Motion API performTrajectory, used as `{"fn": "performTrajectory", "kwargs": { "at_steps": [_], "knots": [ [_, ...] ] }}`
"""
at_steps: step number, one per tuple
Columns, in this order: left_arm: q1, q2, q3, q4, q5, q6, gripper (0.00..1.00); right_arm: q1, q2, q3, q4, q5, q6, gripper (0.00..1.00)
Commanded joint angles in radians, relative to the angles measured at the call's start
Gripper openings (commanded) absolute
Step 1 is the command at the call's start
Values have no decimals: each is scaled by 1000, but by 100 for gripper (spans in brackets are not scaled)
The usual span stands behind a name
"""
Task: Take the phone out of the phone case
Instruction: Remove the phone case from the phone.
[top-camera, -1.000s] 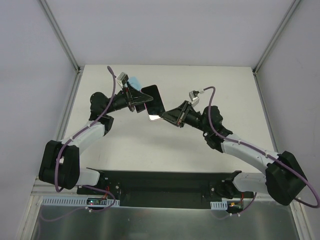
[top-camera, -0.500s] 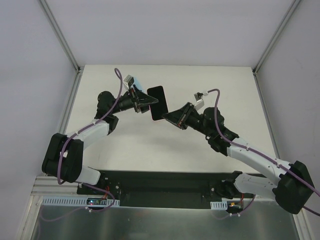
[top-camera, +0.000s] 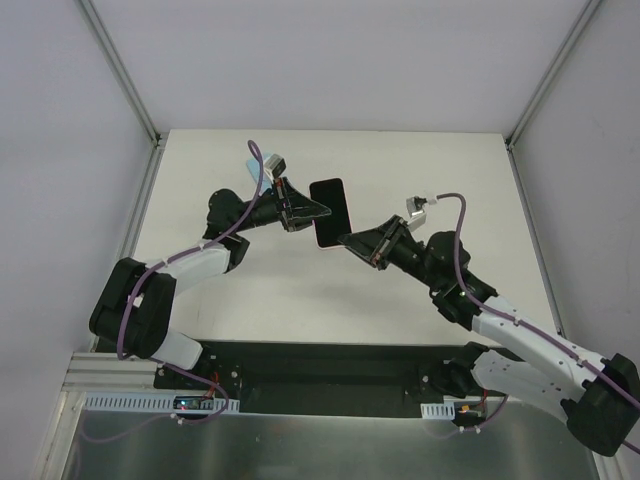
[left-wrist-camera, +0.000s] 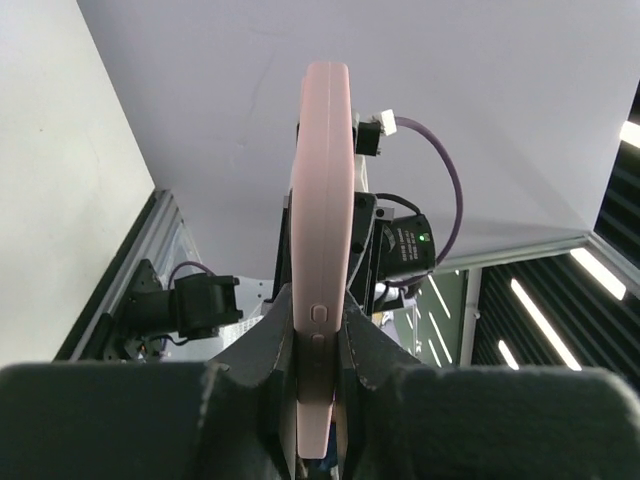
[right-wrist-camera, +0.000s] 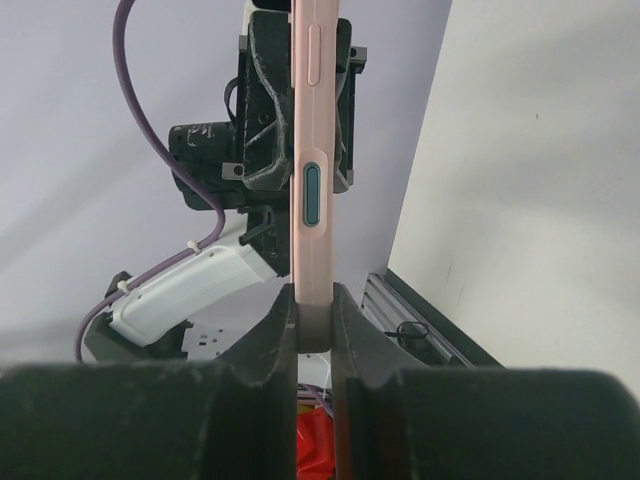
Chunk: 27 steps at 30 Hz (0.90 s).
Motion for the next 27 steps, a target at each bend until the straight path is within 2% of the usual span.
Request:
{"fn": "performTrajectory", "kwargs": {
  "at_steps": [1,3,4,5,8,17,23,27],
  "knots": [
    [14,-24,3,233,-87,-146,0,-44,-71,-93,28,-57,9,2],
    [8,-32,0,235,-95,-152,0,-48,-75,-75,52,-90,-14,2],
    [4,-39,3,229,-95,-152,0,-48,-72,-62,54,-106,-27,5],
    [2,-41,6,224,-92,-149,0,-48,-65,-50,54,-124,-40,21],
    [4,-47,11,218,-86,-148,0,-48,-71,-19,52,-158,-69,44],
    [4,-51,23,218,-81,-149,0,-56,-129,-44,23,-98,-52,43],
    [4,-62,15,216,-77,-145,0,-67,-125,8,20,-115,-80,52],
    [4,-68,20,215,-74,-146,0,-74,-69,62,22,-129,-80,52]
  ]
}}
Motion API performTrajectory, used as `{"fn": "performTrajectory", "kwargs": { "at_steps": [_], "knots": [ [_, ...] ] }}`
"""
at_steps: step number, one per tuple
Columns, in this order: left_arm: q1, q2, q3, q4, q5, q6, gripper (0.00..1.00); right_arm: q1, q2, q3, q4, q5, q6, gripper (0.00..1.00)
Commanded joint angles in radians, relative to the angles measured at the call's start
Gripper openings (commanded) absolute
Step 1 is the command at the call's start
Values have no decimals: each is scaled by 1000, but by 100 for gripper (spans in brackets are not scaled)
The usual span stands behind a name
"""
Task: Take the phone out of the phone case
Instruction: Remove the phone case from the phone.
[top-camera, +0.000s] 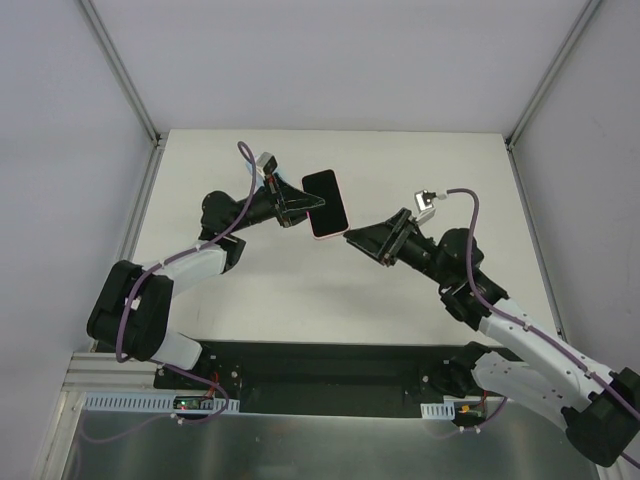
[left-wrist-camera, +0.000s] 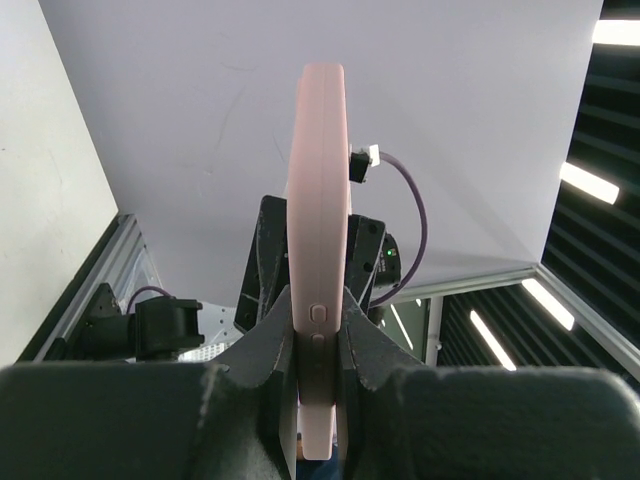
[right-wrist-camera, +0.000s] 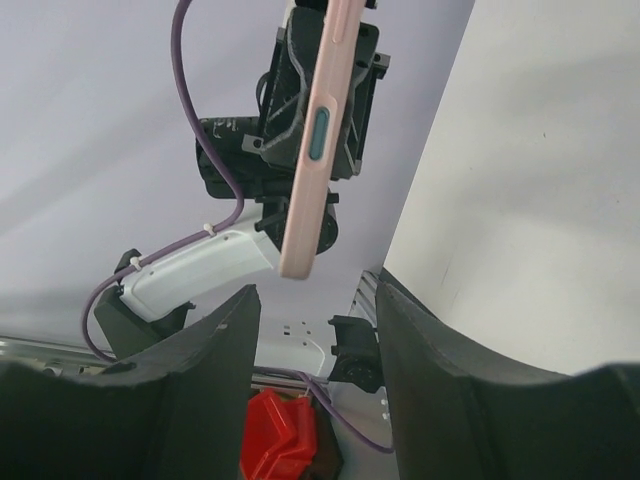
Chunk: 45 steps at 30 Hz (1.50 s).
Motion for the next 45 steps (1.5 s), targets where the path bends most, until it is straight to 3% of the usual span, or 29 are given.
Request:
{"fn": "performTrajectory", "kwargs": {
  "at_steps": [1,7,13,16,22,30,39,45],
  "knots": [
    [1,-63,39,141,-19,-16,0,-11,44,93,38,-27,-20,52],
    [0,-78,37,129,-20,-10,0,-28,98,103,150,-67,6,40],
    [1,-75,48,127,-8,-10,0,-34,121,67,248,-83,35,1],
    [1,-65,48,118,13,-18,0,-33,138,69,311,-133,-24,1],
    [-11,-43,50,112,47,-105,0,-34,248,170,645,-518,-90,1],
    [-56,-135,96,-69,84,-51,0,-34,297,205,644,-751,-202,1],
    [-65,-209,94,-132,84,-30,0,-48,319,167,534,-635,-297,2],
    [-68,-247,103,-152,86,-18,0,-47,293,188,336,-495,-391,1]
  ]
}}
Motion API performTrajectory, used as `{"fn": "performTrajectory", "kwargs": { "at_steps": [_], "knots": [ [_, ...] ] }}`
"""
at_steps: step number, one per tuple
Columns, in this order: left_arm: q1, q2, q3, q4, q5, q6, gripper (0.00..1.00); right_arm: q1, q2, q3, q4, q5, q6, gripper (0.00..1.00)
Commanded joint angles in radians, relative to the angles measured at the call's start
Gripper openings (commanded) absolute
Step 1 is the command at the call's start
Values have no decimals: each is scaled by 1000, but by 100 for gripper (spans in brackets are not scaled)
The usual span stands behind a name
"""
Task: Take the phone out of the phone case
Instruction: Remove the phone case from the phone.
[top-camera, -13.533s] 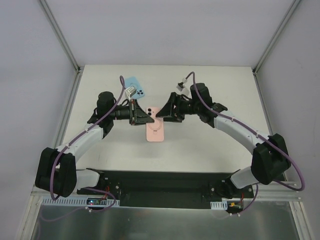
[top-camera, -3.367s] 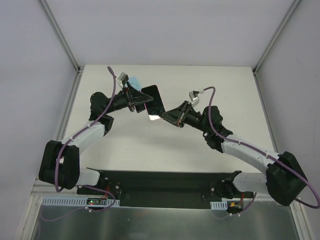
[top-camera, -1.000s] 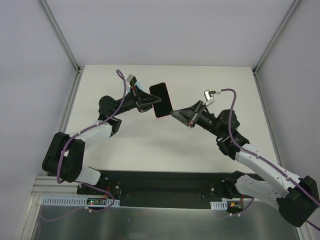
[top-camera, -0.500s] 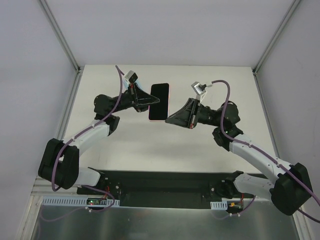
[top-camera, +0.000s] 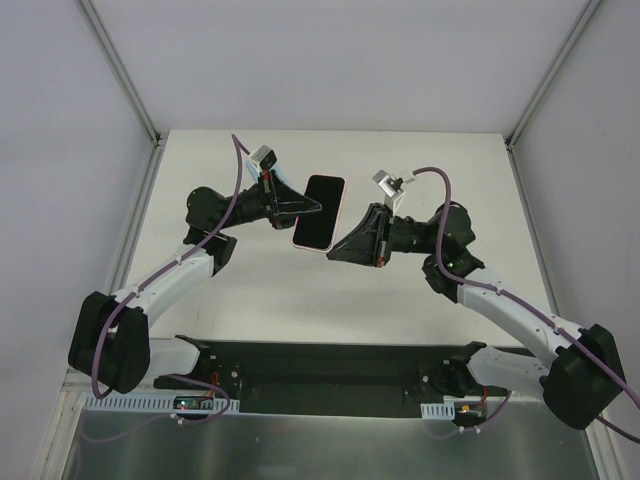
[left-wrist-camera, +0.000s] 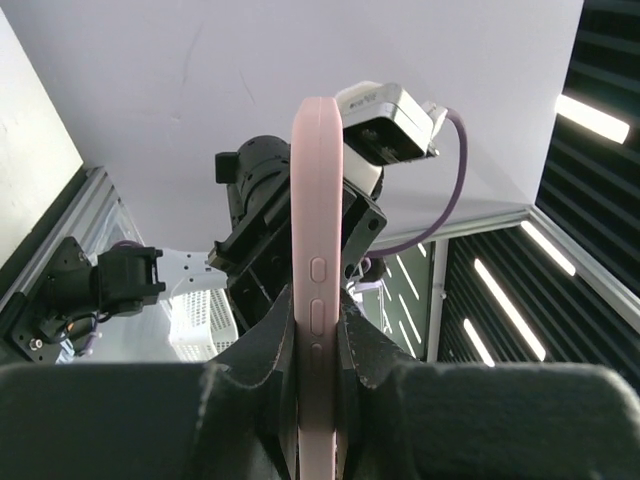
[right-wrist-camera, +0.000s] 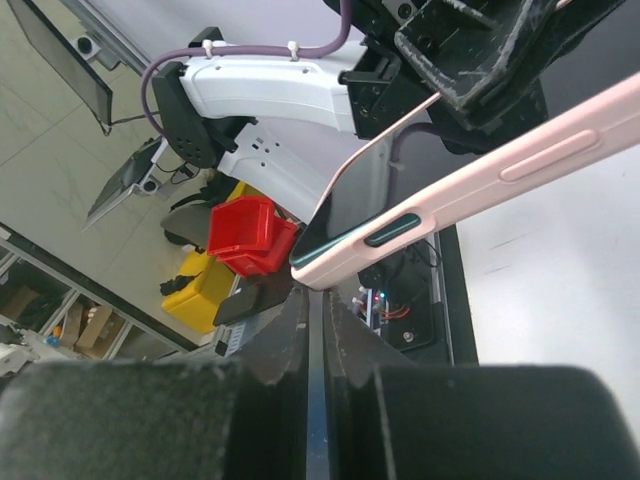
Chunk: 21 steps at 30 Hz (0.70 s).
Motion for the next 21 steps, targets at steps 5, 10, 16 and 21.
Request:
{"fn": "performTrajectory", "kwargs": {
  "at_steps": [5,10,16,21],
  "knots": [
    [-55,-87,41,-4,-21,14,0,7,2,87,-345,368,-158,1],
    [-59,-100,35,-8,-22,28,0,9,9,80,-395,507,-63,1],
    [-55,-117,46,-96,-32,117,0,9,-104,59,-581,632,-20,19],
    [-49,-116,60,-133,-39,163,0,26,-274,28,-711,796,4,50]
  ]
}}
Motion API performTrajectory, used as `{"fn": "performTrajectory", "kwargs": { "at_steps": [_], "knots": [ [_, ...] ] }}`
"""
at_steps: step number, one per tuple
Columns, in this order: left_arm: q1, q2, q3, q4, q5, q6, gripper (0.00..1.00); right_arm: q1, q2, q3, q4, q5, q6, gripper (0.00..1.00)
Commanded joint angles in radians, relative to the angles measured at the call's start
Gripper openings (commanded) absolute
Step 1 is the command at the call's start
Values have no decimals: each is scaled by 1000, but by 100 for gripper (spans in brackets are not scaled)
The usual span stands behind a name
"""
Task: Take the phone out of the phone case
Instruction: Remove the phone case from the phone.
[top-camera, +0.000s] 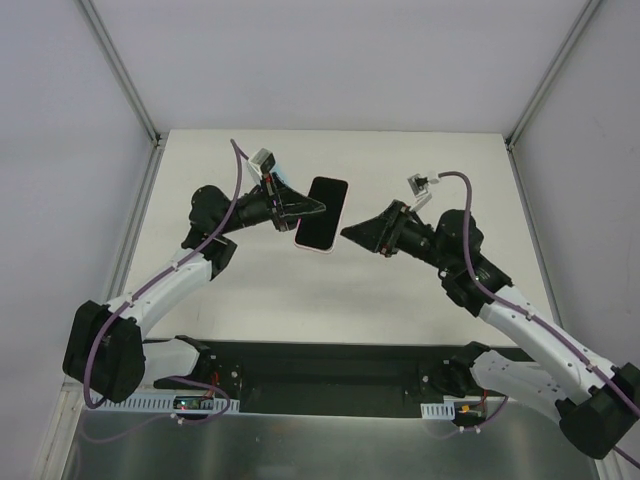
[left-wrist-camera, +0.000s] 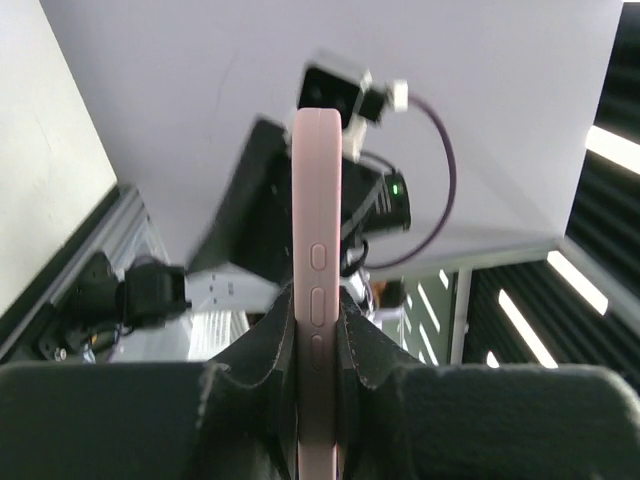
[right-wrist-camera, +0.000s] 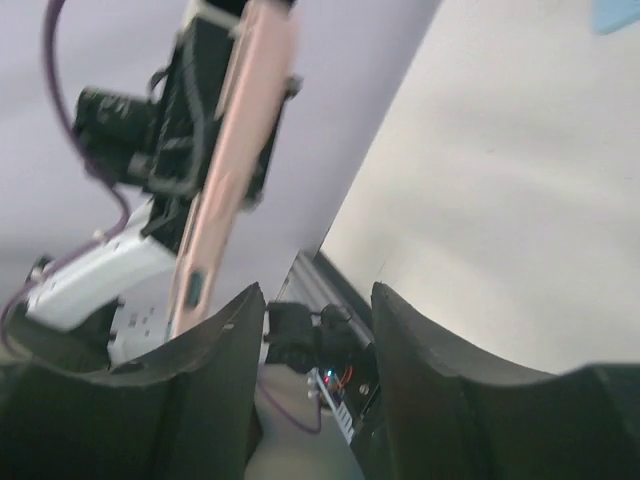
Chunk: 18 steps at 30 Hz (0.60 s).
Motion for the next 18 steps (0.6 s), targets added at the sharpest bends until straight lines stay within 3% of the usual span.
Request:
{"fn": "performTrajectory", "kwargs": {
  "at_steps": [1,8,15,18],
  "knots": [
    [-36,-74,58,64,88,43,0,4,-132,1,-161,311,23,51],
    [-36,-81,63,9,77,101,0,184,-114,162,-375,526,-13,55],
    [-20,-105,78,-160,2,228,0,351,-117,175,-411,734,-18,56],
    [-4,-100,69,-159,-44,227,0,400,-123,184,-449,809,-20,57]
  ]
}}
